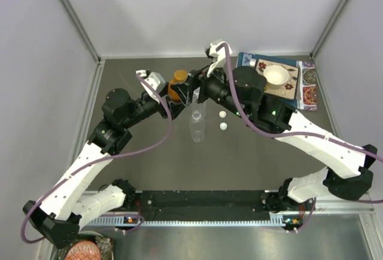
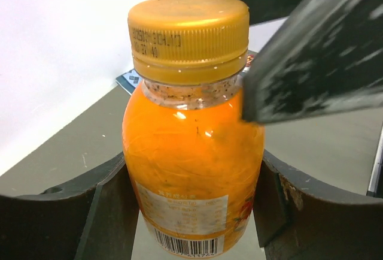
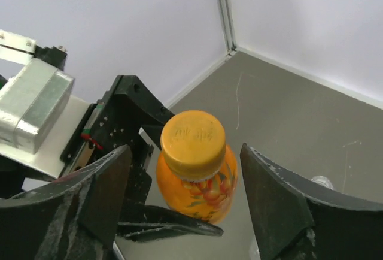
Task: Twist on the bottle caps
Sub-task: Screw the bottle cap onto the plastic bottle.
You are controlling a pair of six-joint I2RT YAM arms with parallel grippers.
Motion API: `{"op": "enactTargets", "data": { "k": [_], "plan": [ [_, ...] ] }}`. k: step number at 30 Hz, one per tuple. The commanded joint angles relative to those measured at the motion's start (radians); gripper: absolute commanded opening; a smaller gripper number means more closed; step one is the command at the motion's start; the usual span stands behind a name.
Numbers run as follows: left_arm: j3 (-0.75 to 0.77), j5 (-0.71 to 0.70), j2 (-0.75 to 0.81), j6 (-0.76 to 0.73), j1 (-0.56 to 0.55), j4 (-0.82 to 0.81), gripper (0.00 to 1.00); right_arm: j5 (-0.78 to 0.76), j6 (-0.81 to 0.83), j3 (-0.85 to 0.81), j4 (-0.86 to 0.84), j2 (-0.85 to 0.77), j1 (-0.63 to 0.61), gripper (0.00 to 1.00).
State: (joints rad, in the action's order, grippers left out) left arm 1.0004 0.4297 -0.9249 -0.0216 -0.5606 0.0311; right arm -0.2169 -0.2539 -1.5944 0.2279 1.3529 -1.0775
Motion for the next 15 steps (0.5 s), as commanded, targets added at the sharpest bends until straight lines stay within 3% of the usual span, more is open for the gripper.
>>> {"op": "enactTargets", "data": {
  "k": [1, 3, 7, 8, 11, 15],
  "plan": [
    [-0.008, 0.073, 0.031, 0.015, 0.011, -0.117, 0.0, 0.011, 0.048, -0.104, 0.028, -0.072, -0.015, 0.78],
    [-0.032, 0.176, 0.034, 0.056, 0.014, -0.149, 0.0, 0.083, 0.056, -0.101, 0.025, -0.104, 0.016, 0.86],
    [-0.068, 0.449, 0.037, 0.117, 0.014, -0.262, 0.0, 0.407, 0.042, -0.046, 0.022, -0.182, 0.12, 0.91],
    [-0.071, 0.574, 0.037, 0.121, 0.014, -0.275, 0.0, 0.481, 0.041, -0.006, -0.001, -0.211, 0.167, 0.91],
    [-0.071, 0.778, 0.029, 0.164, 0.008, -0.316, 0.0, 0.761, 0.044, 0.083, -0.064, -0.262, 0.227, 0.89],
    [-0.037, 0.906, 0.017, 0.173, -0.001, -0.313, 0.0, 0.98, 0.033, 0.128, -0.179, -0.259, 0.261, 0.84]
  ]
}}
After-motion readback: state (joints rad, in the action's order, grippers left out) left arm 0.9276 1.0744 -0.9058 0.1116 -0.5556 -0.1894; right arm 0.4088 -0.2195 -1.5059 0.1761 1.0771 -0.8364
